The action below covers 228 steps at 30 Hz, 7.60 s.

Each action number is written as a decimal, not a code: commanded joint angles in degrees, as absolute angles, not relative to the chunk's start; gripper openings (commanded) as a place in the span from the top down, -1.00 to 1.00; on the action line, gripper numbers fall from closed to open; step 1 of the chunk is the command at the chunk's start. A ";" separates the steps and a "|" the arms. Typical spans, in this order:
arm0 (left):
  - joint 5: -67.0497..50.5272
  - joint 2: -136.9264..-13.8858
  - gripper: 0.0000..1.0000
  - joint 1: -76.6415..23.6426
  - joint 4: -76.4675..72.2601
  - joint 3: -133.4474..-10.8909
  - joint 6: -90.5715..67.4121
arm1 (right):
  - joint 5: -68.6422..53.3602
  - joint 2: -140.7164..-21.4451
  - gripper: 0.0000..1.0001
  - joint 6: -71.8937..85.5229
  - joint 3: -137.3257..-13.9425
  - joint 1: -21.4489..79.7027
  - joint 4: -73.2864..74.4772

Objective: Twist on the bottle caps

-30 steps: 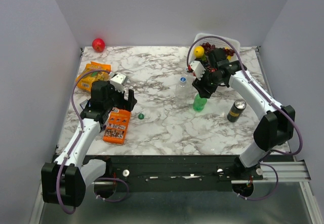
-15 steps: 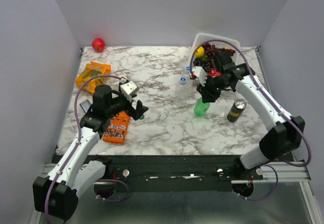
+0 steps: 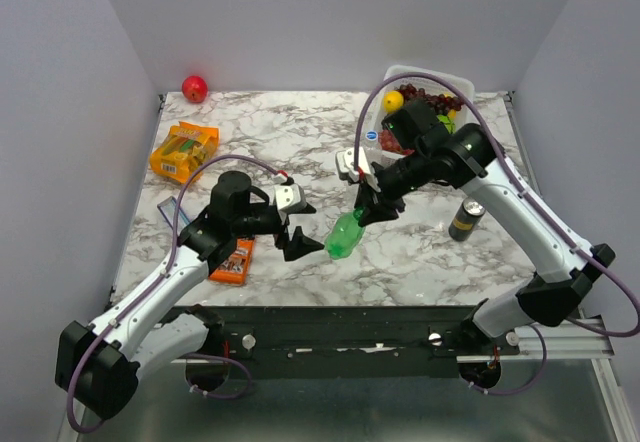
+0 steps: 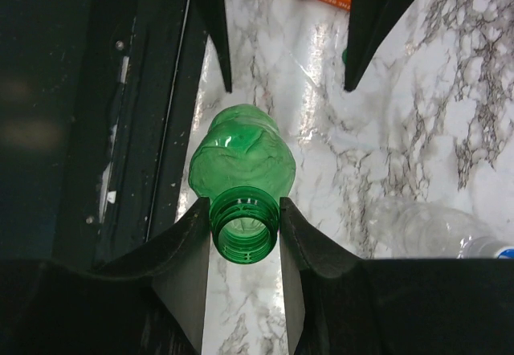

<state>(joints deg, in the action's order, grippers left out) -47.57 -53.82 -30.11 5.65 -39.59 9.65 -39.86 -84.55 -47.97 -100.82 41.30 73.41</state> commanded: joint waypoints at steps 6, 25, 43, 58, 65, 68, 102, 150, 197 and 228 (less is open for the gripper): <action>-55.55 -59.67 -0.97 -32.08 4.94 -42.98 12.22 | -40.69 -93.69 0.72 -45.01 -112.85 42.36 70.23; -53.34 -62.58 -0.78 -32.70 -4.49 -40.08 5.97 | -46.14 -94.66 0.72 -44.12 -115.13 44.65 70.05; -50.90 -61.44 -0.57 -31.91 -5.80 -41.22 2.83 | -47.02 -97.38 0.67 -44.03 -117.60 44.65 70.40; -52.03 -61.08 0.24 -30.50 -8.44 -38.50 0.79 | -46.85 -98.00 0.35 -43.94 -118.91 44.74 69.87; -52.82 -55.56 1.00 -22.62 -2.91 -37.97 0.44 | -36.92 -97.21 -0.25 -30.69 -124.45 41.84 57.32; -50.73 -48.97 1.00 -16.03 2.19 -36.31 0.18 | -33.50 -96.42 -0.27 -29.53 -120.70 41.40 51.96; -19.68 -23.03 1.00 16.26 14.33 -33.49 -21.71 | -14.68 -137.63 -0.27 -30.41 -125.33 54.14 47.02; -23.82 -24.52 1.00 17.31 11.25 -29.80 -24.08 | -12.48 -142.73 0.30 -33.39 -125.07 56.86 47.37; -45.18 -74.71 1.00 -38.41 -60.82 -18.37 0.62 | -25.40 -96.94 0.37 -56.25 -116.37 55.37 84.20; -37.27 -73.48 1.00 -38.32 -60.47 -16.61 3.60 | -25.05 -96.77 0.38 -56.43 -113.20 55.55 87.45</action>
<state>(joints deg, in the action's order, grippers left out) -41.12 -74.78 -38.02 -57.14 -16.36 1.10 -23.68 -97.45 -57.04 -114.63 55.07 76.09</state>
